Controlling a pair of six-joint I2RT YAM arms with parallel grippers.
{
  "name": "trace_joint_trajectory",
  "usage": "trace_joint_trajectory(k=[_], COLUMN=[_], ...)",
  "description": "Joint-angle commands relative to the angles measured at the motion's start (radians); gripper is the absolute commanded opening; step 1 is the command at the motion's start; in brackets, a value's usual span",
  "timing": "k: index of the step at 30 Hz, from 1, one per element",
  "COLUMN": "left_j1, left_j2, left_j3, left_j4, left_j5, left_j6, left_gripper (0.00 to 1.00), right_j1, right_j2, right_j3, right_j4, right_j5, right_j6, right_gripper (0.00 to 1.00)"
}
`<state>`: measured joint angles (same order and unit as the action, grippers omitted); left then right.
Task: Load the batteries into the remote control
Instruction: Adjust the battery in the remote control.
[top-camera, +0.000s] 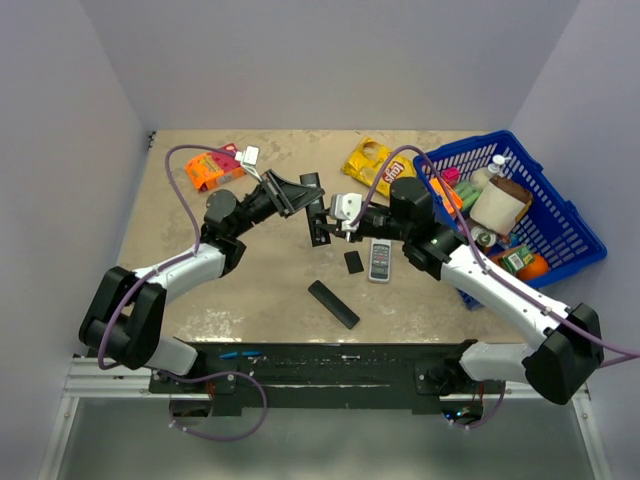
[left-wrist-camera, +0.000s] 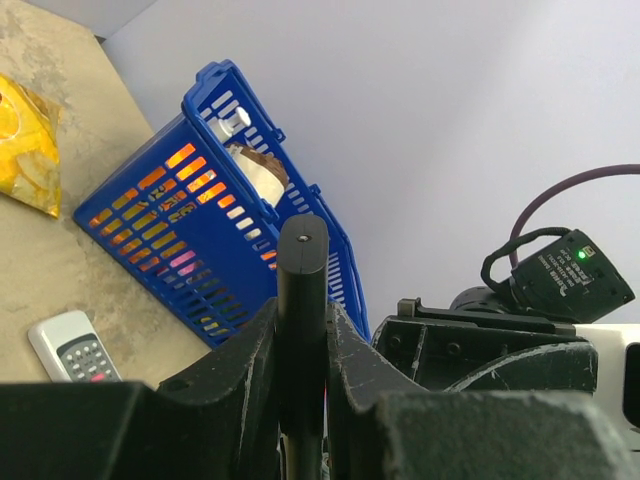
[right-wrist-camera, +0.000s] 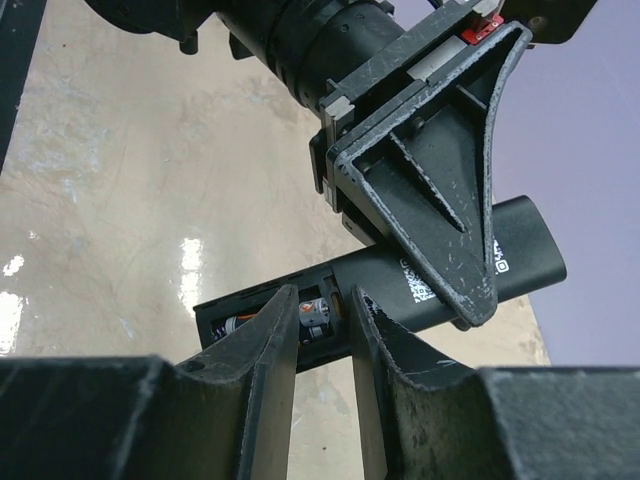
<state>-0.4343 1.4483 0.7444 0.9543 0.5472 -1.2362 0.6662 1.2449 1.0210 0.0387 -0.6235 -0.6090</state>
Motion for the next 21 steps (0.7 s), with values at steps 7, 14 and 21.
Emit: trace_joint_trajectory(k=[7,14,21], left_j1=[-0.006,-0.006,-0.004], left_j2=[-0.02,-0.019,-0.016], left_j3=[0.036,0.042,0.049], left_j4=[0.067,0.077,0.118], left_j5=[0.014,0.016,0.011], left_j6=[-0.003,-0.012,-0.051], left_gripper=[0.0,0.0,0.0], right_j1=[-0.007,-0.007,-0.007], right_j2=[0.033,0.057,0.077], right_j3=[0.034,0.045,0.051], right_j4=[-0.025,-0.036,-0.105], right_j5=[-0.057,-0.105,-0.124], right_j6=[-0.006,-0.006,-0.034], right_gripper=[0.23,0.1,0.02])
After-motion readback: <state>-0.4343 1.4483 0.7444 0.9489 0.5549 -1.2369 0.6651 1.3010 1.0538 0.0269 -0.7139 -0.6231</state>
